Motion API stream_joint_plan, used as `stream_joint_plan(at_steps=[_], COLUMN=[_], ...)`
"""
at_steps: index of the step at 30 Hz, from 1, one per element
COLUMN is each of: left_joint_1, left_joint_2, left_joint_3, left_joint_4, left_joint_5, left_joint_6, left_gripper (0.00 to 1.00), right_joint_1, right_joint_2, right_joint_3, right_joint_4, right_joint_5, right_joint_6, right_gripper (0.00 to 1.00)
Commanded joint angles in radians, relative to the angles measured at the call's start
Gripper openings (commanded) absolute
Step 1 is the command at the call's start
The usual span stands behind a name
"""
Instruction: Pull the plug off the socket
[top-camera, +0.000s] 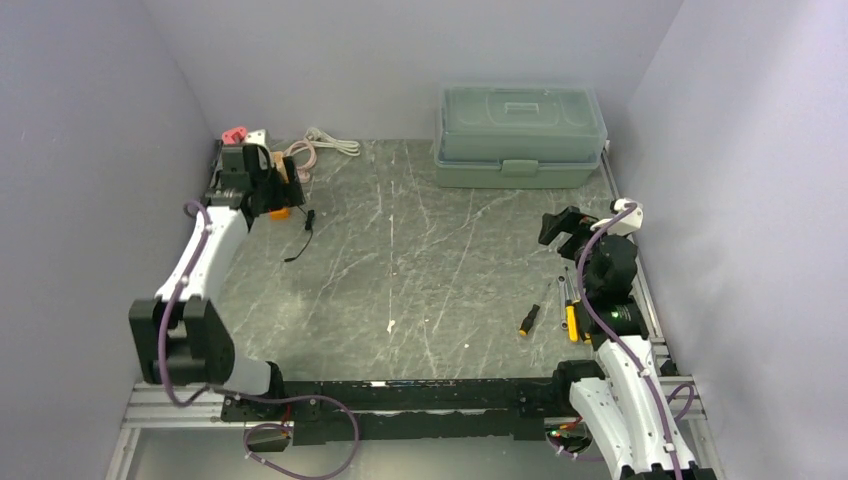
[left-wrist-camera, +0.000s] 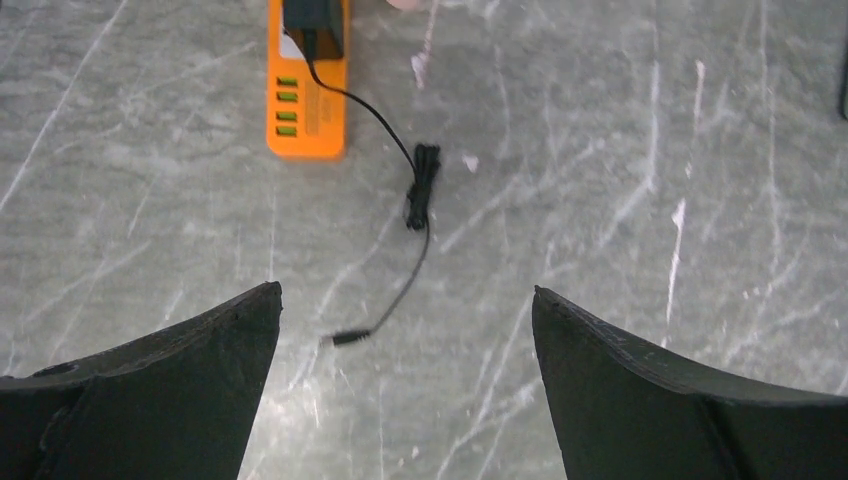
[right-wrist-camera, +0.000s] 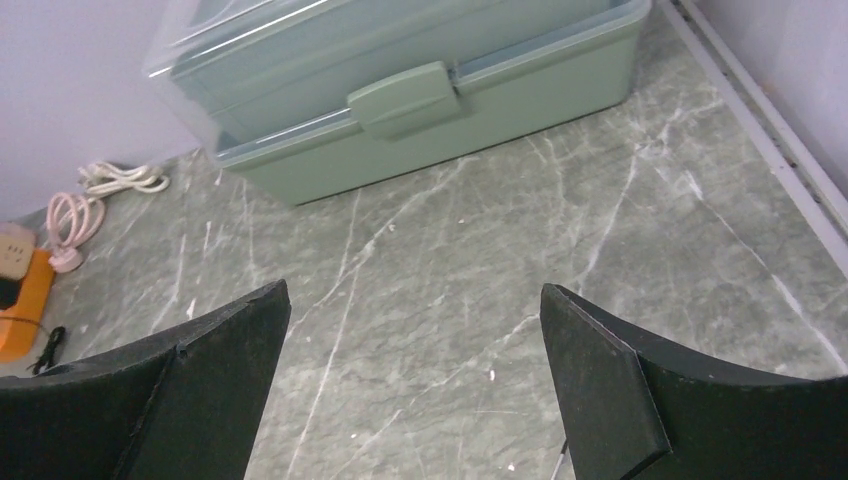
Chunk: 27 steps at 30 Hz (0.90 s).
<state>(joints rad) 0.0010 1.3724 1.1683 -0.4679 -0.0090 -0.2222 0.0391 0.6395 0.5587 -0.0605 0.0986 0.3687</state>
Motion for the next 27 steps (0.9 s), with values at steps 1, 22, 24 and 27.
stream_joint_plan(at_steps=[1,22,24,27], left_joint_1=[0.100,0.166,0.158,0.155], left_joint_2=[0.143,0.518,0.534,0.569], left_joint_3=[0.118,0.173,0.183,0.206], left_joint_4=[0.046,0.144,0.161,0.166], left_joint_5=[0.100,0.108,0.065,0.016], left_joint_6=[-0.001,0.043,0.064,0.086], left_gripper=[0.99,0.92,0.91,0.91], right_joint_1=[-0.002,-0.002,-0.002,-0.002], right_joint_2=[-0.019,-0.055,-0.065,-0.082], right_joint_3=[0.042,-0.001,-0.002,-0.018], right_joint_4=[-0.005,0.065,0.065,0.083], right_joint_5=[-0.078,-0.173,-0.168,-0.178], right_joint_6=[-0.006,-0.026,-0.024,-0.019], right_gripper=[1.00,1.00,1.00,1.00])
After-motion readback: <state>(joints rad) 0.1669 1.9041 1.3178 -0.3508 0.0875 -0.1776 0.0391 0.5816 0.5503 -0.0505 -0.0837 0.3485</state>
